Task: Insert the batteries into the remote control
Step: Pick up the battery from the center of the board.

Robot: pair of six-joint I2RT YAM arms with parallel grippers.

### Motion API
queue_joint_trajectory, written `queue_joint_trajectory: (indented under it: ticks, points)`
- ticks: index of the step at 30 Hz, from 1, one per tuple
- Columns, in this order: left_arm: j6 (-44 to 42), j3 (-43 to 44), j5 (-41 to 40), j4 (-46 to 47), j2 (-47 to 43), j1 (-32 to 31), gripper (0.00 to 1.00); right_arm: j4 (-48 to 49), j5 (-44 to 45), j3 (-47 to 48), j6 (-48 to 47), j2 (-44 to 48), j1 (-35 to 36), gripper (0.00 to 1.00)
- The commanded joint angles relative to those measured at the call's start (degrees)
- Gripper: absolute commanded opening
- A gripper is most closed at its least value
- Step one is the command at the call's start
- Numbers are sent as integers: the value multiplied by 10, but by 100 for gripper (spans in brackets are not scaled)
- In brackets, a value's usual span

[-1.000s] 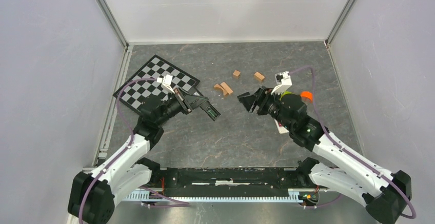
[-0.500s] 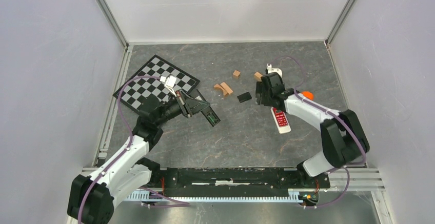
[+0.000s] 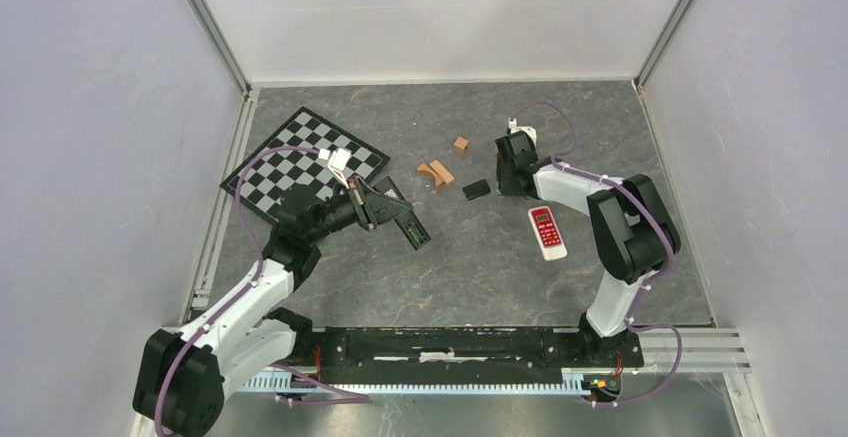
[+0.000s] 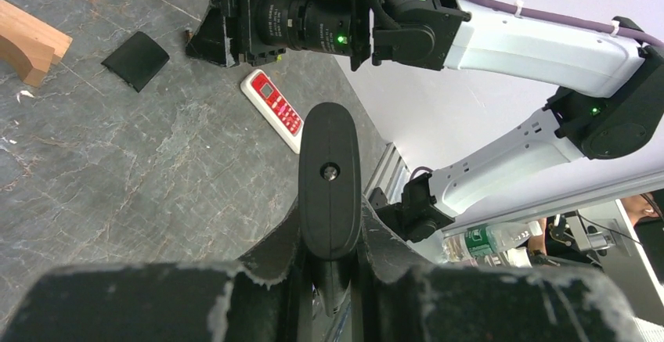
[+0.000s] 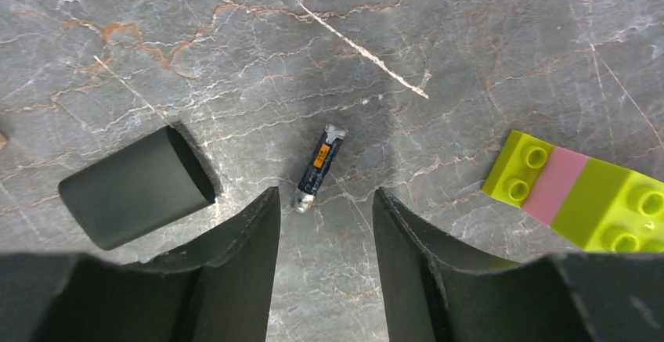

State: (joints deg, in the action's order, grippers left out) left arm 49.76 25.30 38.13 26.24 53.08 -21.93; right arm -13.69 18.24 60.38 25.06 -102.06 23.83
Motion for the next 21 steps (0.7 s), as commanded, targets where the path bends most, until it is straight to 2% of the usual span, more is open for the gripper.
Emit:
queue_joint_trajectory:
  ticks: [1,3,9,16,18,21]
  points:
    - [-15,7,11,23,-1,1,2,37,16,29,-11,-24,-3,50]
    - [-20,11,2,3,-4,0,2,35,13,35,-13,-31,-3,48]
    - [-61,40,-59,-136,-31,1,2,14,42,37,-25,-43,-3,42]
    - [-63,40,-77,-163,-46,1,2,8,19,19,-41,-38,-5,5]
    - [-58,40,-78,-163,-43,1,2,5,-4,19,-49,-36,-6,0]
    - [-49,39,-77,-163,-33,1,2,14,-34,4,-62,-21,-7,0]
